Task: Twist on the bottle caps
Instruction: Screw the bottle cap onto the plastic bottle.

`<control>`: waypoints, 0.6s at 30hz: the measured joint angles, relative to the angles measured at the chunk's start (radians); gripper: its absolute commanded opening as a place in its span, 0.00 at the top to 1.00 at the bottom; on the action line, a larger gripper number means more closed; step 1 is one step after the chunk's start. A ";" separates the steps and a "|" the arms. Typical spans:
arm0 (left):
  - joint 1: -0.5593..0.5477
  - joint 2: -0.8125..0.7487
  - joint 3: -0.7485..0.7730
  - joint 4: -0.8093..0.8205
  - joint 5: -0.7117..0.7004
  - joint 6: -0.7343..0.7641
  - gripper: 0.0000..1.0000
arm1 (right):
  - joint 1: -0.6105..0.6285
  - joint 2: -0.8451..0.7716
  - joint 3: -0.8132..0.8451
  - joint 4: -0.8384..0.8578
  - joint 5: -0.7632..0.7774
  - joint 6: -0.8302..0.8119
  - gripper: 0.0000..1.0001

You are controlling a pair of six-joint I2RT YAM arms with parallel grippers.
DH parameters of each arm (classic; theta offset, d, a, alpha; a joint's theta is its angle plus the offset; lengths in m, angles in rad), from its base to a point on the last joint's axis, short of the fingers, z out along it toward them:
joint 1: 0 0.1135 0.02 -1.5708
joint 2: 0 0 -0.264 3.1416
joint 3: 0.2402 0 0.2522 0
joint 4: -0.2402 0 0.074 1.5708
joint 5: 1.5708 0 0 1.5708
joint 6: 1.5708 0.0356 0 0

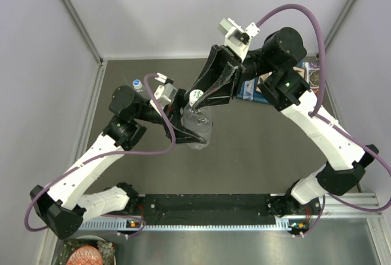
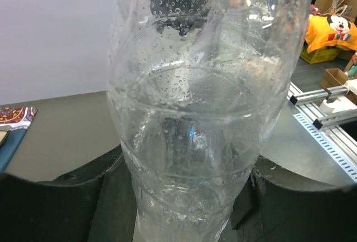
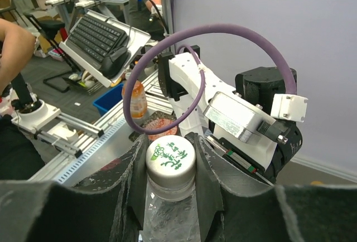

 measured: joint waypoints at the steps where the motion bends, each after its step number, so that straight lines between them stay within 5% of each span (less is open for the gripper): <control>1: 0.000 0.000 0.000 0.000 0.000 0.000 1.00 | 0.000 0.000 0.000 0.000 0.000 -0.001 0.98; 11: 0.026 -0.021 -0.001 -0.077 -0.065 0.081 1.00 | 0.000 -0.019 -0.003 -0.113 0.073 -0.091 1.00; 18: 0.045 -0.054 0.007 -0.245 -0.239 0.228 1.00 | -0.003 -0.041 -0.006 -0.274 0.248 -0.208 1.00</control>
